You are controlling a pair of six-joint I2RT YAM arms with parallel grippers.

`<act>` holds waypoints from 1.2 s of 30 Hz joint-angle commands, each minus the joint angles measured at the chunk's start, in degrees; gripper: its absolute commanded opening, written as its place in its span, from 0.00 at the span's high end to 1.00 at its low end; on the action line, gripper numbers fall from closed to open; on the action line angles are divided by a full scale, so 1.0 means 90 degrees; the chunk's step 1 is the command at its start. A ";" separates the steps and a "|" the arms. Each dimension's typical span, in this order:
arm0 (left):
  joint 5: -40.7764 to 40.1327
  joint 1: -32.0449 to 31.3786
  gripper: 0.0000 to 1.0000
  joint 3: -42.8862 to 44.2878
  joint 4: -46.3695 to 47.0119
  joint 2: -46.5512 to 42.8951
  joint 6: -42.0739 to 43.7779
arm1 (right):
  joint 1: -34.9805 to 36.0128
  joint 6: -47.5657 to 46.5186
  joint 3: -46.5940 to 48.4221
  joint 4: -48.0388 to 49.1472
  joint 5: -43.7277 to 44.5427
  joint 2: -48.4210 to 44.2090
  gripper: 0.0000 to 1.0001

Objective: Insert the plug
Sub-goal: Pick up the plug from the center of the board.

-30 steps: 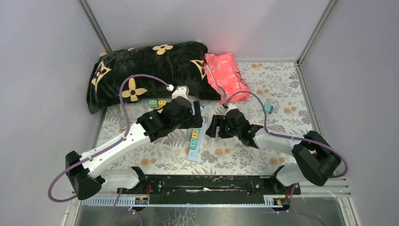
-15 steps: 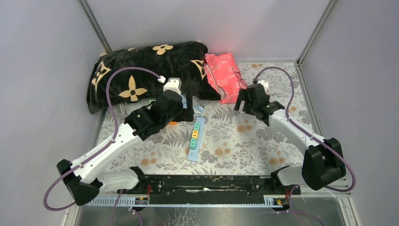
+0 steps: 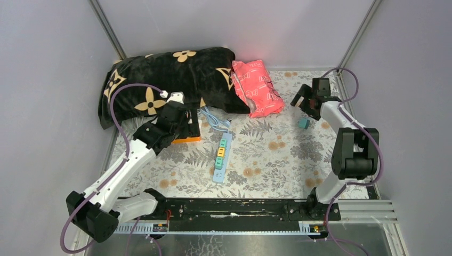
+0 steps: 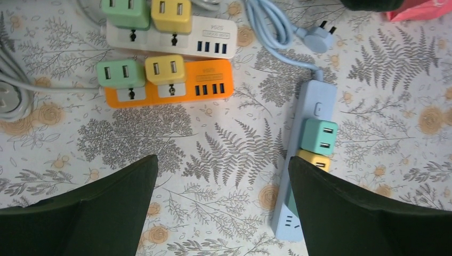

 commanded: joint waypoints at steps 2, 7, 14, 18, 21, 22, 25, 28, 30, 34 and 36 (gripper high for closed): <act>0.0340 0.0322 0.00 -0.0180 0.0410 -0.0083 0.0229 | -0.0665 -0.0137 0.0543 0.0478 -0.1022 0.0652 0.01; 0.0334 0.0335 0.00 -0.0484 0.0936 -0.0769 0.0299 | -0.0969 -0.0390 0.1072 0.0100 -0.1485 0.1359 0.00; 0.0545 0.0398 0.00 -0.0780 0.1235 -0.1490 0.0826 | -0.1041 -0.0515 0.0876 -0.0008 -0.1767 0.1461 0.00; 0.0614 0.0577 0.00 -0.0724 0.1181 -0.1406 0.0727 | -0.1039 -0.0487 0.0468 -0.0033 -0.2002 0.1230 0.01; 0.0741 0.0701 0.00 -0.0632 0.1120 -0.1303 0.0690 | -0.1031 -0.0475 0.0154 0.0061 -0.2129 0.0994 0.01; 0.0756 0.0736 0.00 -0.0616 0.1114 -0.1300 0.0686 | -0.1040 -0.0473 0.0081 0.0045 -0.2126 0.0928 0.02; 0.0760 0.0818 0.00 -0.0572 0.1123 -0.1366 0.0501 | -0.1031 -0.0405 -0.0193 0.0073 -0.2305 0.0776 0.03; 0.0667 0.0914 0.00 -0.0479 0.1073 -0.1389 0.0347 | -0.1022 -0.0300 -0.0541 0.0317 -0.2551 0.0552 0.05; 0.0698 0.0942 0.00 -0.0385 0.1029 -0.1409 0.0319 | -0.1016 -0.0311 -0.0689 0.0387 -0.2397 0.0436 0.06; 0.0893 0.1018 0.00 -0.0286 0.1016 -0.1503 0.0262 | -0.0921 -0.0522 -0.0864 0.0336 -0.2046 0.0277 0.09; 0.0901 0.1049 0.00 -0.0251 0.1029 -0.1592 0.0212 | -0.0815 -0.0657 -0.0877 0.0216 -0.1778 0.0269 0.10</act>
